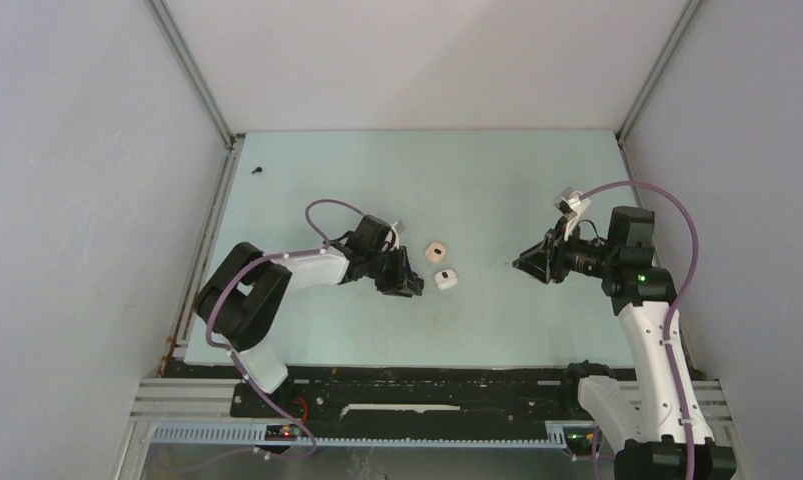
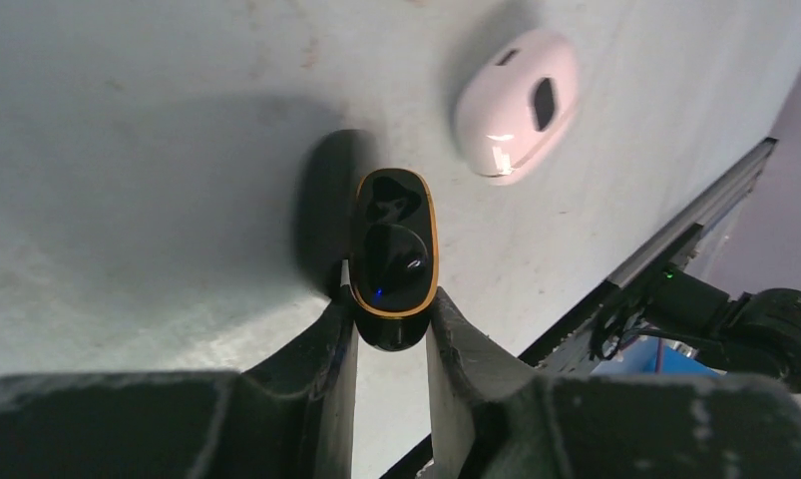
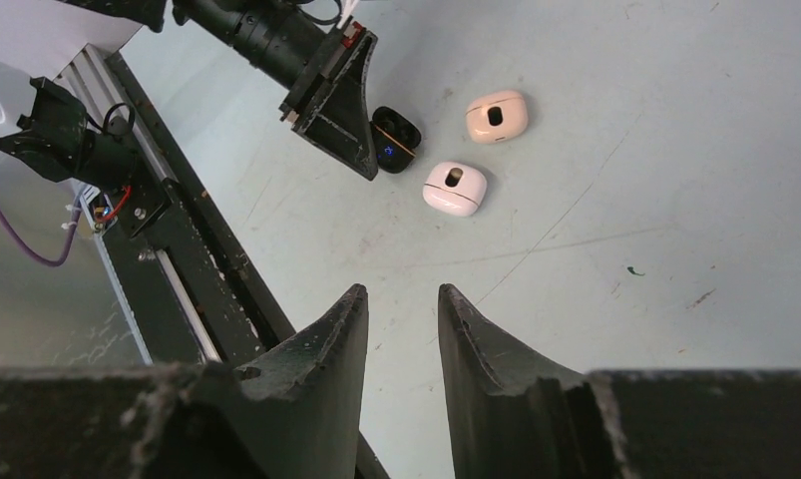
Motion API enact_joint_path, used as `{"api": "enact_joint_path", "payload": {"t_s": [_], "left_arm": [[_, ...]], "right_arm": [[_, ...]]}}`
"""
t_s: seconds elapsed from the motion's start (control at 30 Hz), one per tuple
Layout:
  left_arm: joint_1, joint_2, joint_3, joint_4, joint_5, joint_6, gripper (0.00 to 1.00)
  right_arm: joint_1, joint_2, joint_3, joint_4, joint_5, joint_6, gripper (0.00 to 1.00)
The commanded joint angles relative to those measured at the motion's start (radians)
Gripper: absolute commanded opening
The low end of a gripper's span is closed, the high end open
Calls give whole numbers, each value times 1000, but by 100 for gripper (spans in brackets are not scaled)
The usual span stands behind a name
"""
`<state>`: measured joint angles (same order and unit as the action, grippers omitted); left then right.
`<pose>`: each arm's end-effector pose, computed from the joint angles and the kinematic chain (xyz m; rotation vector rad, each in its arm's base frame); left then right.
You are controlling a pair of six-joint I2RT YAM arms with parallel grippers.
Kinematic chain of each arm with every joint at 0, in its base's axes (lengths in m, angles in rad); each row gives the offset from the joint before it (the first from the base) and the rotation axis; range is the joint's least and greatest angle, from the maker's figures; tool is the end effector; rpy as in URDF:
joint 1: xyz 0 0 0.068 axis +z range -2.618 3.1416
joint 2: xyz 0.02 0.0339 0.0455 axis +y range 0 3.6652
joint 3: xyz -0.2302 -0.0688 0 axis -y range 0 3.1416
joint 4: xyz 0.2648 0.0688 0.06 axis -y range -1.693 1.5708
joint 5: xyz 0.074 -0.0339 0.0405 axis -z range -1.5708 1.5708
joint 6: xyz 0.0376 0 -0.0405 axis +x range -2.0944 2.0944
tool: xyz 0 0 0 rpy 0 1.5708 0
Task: Insert the wireless bluetooth earbuds into the charging case
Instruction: Place the charging case at the center of the board.
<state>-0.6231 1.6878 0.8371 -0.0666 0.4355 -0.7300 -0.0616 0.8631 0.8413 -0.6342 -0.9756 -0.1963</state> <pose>0.2606 -0.2068 0.0968 0.0581 2.7150 -1.0418 0.2133 0.0180 0.2846 -0.6451 1.9286 0.9108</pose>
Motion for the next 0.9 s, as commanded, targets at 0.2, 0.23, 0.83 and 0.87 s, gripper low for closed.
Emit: {"api": "enact_joint_path", "payload": {"t_s": [0.2,0.23,0.83,0.87], "left_arm": [[40,48,270,-549,-252,212,52],[43,50,312,-608,-303,244,56],[482,146,763,-554,-817,348,71],[500,169,781,-532,-825,350,71]], "right_arm": [[-7,-27,7,-12,-52,-23,36],[-9,-31,7,-14,-56,-24,36],[-17,-60,7,-35,-71,-51,36],[-17,-57,7,-37,-72,-52,36]]}}
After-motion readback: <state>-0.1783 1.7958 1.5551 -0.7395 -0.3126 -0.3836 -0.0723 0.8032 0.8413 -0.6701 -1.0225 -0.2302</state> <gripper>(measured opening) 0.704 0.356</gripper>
